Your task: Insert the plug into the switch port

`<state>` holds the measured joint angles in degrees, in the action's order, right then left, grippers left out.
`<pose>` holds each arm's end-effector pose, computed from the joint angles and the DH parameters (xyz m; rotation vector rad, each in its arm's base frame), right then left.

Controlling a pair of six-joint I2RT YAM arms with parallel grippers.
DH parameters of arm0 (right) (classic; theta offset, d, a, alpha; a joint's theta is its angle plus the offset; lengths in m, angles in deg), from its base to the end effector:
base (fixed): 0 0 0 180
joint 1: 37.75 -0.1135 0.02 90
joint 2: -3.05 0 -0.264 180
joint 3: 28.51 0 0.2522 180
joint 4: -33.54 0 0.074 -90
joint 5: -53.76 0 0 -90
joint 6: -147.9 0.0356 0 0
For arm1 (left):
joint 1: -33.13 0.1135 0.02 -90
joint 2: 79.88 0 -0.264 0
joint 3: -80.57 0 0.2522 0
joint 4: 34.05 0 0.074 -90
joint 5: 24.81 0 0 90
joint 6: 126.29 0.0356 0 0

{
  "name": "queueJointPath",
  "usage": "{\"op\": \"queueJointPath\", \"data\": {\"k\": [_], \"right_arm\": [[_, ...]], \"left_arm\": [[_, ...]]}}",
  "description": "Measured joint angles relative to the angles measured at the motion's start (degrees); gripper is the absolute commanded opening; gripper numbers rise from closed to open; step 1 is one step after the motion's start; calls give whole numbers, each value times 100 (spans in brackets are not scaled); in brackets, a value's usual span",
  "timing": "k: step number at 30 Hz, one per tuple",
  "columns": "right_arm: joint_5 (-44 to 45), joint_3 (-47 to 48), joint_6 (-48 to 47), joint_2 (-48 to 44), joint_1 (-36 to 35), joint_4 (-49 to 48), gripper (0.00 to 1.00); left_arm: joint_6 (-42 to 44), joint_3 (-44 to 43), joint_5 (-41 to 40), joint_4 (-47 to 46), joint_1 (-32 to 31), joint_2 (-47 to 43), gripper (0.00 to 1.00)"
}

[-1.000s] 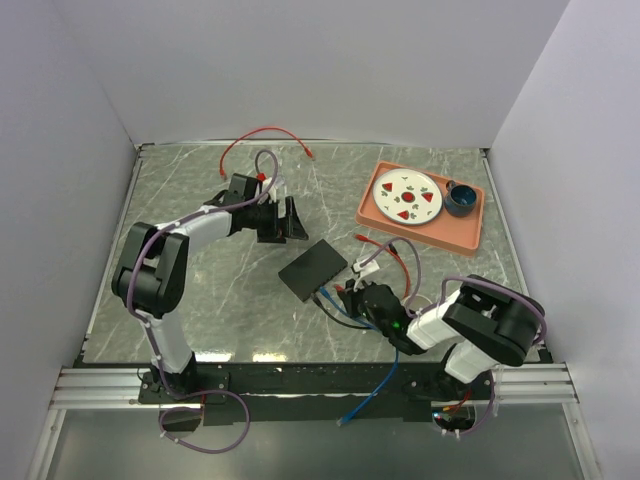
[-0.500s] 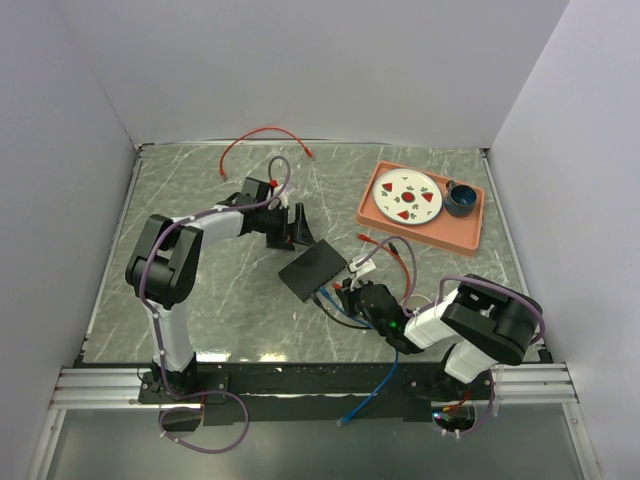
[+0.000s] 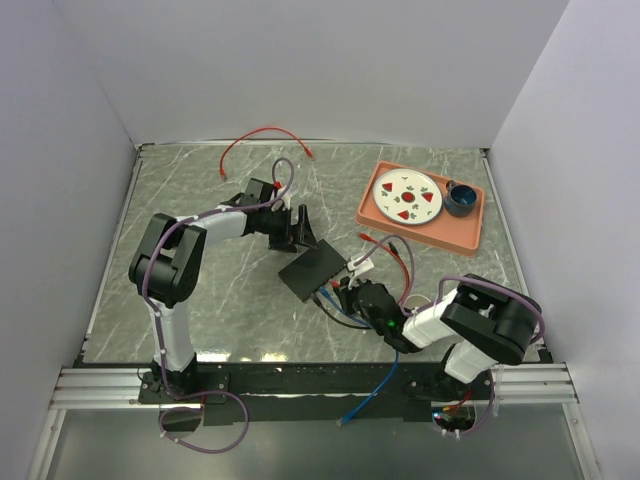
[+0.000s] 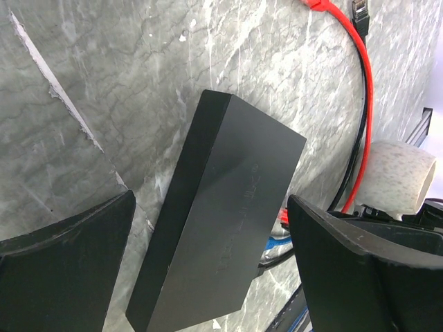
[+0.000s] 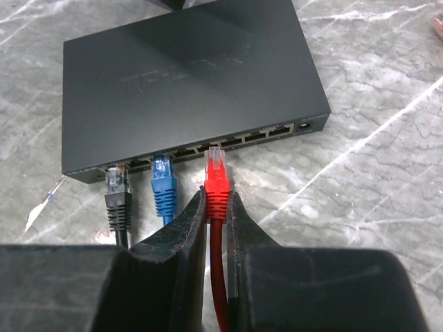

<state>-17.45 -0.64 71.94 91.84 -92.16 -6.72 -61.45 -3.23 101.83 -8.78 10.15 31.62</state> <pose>0.1477 0.1867 0.1190 -0.4584 1.8869 0.4866 0.3616 -0.1764 0.1600 0.2370 2.5858 -1.1327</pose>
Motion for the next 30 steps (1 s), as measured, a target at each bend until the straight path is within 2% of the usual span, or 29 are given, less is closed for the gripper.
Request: {"op": "queueJointPath", "data": {"k": [30], "right_arm": [[542,136,44,374,-284,-229,0]], "left_arm": [[-2,0,127,33,-42,11,97]]}}
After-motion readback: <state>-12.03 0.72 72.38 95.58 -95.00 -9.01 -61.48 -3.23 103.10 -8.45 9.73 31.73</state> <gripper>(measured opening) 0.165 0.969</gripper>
